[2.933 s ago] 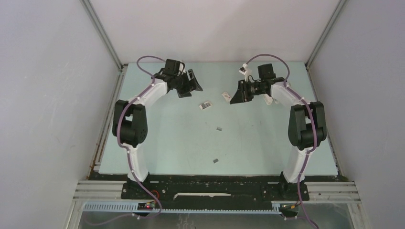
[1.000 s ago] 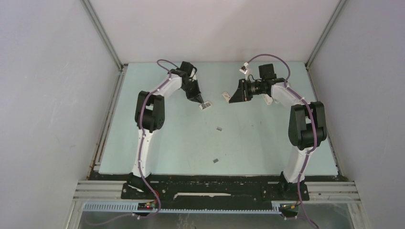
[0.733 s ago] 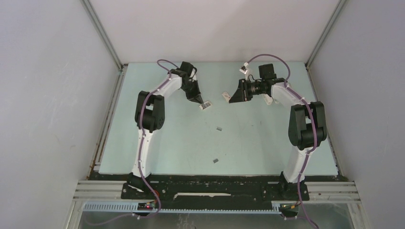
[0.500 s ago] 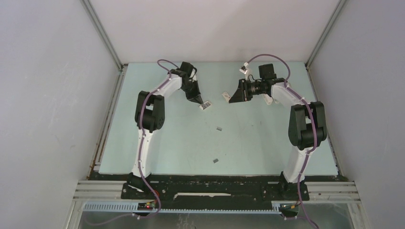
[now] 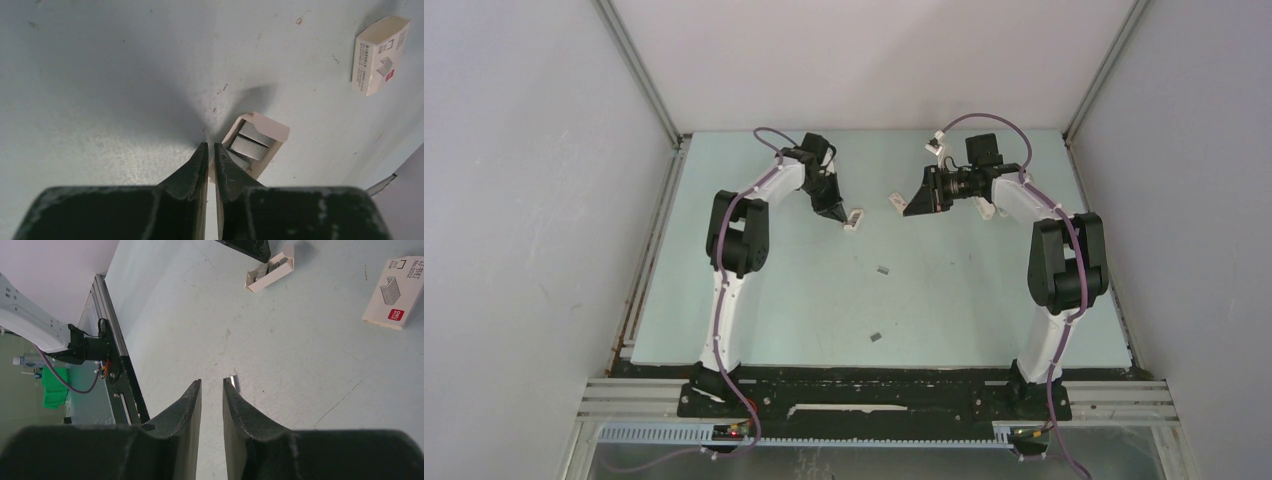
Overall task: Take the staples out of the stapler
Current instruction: Adjust the staple box at the center of the board.
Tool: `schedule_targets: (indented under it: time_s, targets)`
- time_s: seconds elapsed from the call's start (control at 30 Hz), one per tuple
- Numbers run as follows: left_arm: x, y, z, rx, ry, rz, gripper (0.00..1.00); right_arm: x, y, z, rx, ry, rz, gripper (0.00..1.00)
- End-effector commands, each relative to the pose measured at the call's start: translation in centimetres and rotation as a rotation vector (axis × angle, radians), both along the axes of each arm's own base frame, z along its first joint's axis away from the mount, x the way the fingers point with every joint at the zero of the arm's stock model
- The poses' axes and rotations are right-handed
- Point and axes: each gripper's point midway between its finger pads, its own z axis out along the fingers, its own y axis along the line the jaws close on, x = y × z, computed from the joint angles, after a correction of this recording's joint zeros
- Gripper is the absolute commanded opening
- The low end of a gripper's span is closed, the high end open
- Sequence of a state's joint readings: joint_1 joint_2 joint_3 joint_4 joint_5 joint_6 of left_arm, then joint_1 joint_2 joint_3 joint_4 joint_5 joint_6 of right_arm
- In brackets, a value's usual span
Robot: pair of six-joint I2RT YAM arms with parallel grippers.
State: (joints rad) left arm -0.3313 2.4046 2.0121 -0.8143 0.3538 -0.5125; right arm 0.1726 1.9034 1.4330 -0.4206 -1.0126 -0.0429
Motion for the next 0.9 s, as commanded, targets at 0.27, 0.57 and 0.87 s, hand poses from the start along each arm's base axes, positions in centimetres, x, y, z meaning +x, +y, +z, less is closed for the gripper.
schedule_targets:
  time_s: [0.27, 0.57, 0.87]
  targets:
    - [-0.4, 0.0, 3.9, -0.016, -0.087, -0.039, 0.14, 0.1, 0.2, 1.2, 0.024, -0.038, 0.012, 0.30]
    - [-0.3, -0.5, 6.5, -0.065, -0.147, -0.044, 0.18, 0.1, 0.2, 0.9, 0.021, -0.037, 0.015, 0.30]
    - [-1.1, 1.0, 8.5, -0.050, -0.275, -0.007, 0.26, -0.2, 1.5, 0.0, -0.013, -0.031, 0.041, 0.31]
